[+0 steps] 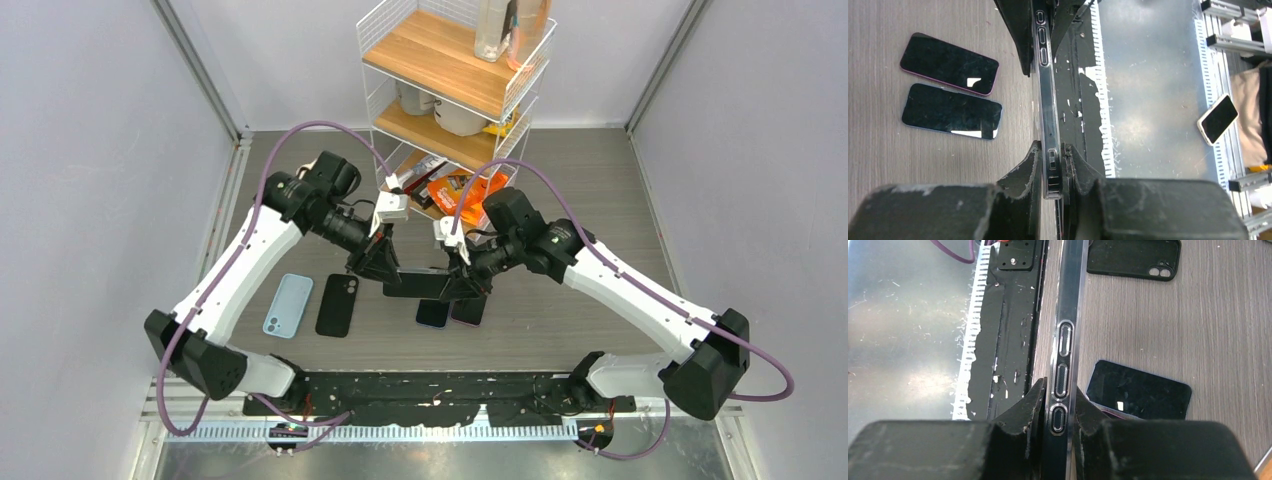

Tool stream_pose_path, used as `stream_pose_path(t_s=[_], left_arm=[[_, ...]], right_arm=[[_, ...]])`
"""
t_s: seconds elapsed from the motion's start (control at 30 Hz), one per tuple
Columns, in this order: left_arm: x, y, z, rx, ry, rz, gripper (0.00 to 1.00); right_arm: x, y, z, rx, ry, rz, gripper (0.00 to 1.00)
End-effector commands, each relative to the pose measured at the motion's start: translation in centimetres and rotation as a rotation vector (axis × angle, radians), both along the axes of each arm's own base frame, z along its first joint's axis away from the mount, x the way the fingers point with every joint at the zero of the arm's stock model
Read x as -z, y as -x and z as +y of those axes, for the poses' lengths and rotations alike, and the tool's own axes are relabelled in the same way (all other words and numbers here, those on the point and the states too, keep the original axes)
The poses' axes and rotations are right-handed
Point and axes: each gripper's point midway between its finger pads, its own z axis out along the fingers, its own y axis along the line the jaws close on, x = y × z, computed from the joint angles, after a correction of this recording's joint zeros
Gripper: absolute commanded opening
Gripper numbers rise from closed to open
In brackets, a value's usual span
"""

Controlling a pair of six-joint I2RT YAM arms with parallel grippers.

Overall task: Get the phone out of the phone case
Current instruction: Remove the phone case from the phone.

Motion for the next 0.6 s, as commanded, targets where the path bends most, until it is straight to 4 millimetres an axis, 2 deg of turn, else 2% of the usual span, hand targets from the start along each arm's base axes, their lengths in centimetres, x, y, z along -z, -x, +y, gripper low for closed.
stream_pose_path(t_s=[0.0,0.33,0.57], left_arm=[[-0.9,2.6,0.7,0.106,0.013,0.097,0.0],[0.2,3.2,1.2,0.174,-0.025,0.168,0.0],[0.7,2.9,1.2,0.189,-0.03,0.161,0.0]], right_arm=[[-1.9,-0.4,0.5,-0.023,-0.049,-0.18,0.06],[-2.2,-1.6,0.4,0.04,-0.008,-0.348,0.06],[-2.5,-1.4,0.5,0.032,0.005,-0.421,0.06]])
